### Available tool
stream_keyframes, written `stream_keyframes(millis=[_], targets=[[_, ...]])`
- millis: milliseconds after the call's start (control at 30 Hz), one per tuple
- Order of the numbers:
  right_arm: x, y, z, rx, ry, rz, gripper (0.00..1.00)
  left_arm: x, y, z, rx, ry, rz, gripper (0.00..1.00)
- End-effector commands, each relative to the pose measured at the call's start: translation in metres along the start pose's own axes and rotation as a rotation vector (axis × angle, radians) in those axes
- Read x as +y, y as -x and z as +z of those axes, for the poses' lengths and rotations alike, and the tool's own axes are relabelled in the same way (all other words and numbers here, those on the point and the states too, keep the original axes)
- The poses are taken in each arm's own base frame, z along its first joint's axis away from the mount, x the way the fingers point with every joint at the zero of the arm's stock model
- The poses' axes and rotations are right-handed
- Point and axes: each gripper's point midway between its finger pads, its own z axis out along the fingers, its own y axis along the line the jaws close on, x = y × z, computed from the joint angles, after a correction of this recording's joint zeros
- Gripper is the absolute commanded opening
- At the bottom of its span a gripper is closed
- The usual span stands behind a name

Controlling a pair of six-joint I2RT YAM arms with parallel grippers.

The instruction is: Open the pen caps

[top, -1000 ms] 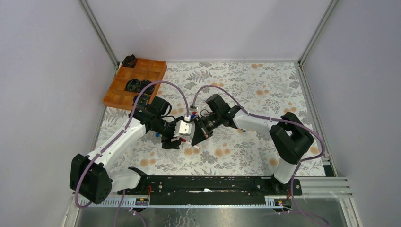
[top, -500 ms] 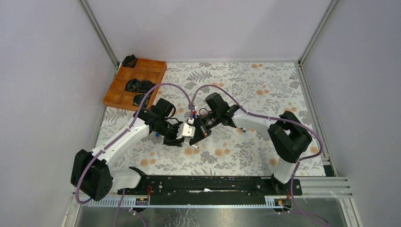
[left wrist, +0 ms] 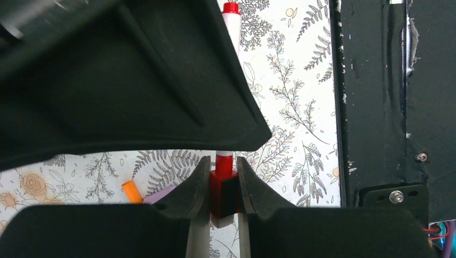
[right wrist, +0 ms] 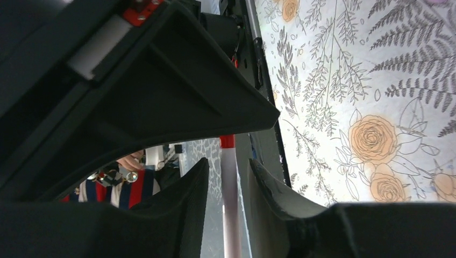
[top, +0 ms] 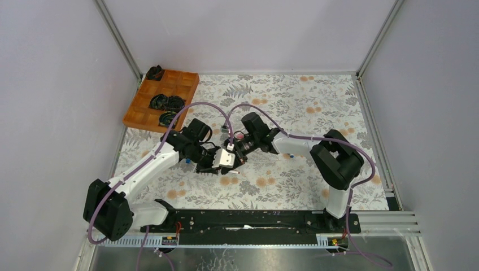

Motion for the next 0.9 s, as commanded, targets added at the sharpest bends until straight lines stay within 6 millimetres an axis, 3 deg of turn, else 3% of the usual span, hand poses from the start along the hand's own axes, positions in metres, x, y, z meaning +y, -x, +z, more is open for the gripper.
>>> stream_keyframes(millis=[0,100,200,400,633,867], targets=[[0.012,0.003,0.009,0.035,0.068,-0.003,0.36,0.008,0.008,-0.004,0.005,0.028,0.051,0.0],[0.01,0.004,0.009,0.039,0.059,0.003,0.25,0.008,0.005,-0.005,0.019,0.029,0.063,0.0],[0.007,0.001,0.008,0.048,0.037,0.009,0.01,0.008,0.002,-0.006,0.035,0.031,0.073,0.0],[-0.009,-0.012,-0.009,0.028,-0.055,0.051,0.0,0.026,-0.035,-0.017,0.215,0.106,0.136,0.0],[-0.019,-0.025,-0.029,0.001,-0.121,0.078,0.0,0.067,-0.079,-0.051,0.344,0.204,0.13,0.0],[-0.028,-0.035,-0.042,-0.013,-0.176,0.098,0.0,0.071,-0.104,-0.056,0.429,0.222,0.145,0.0]])
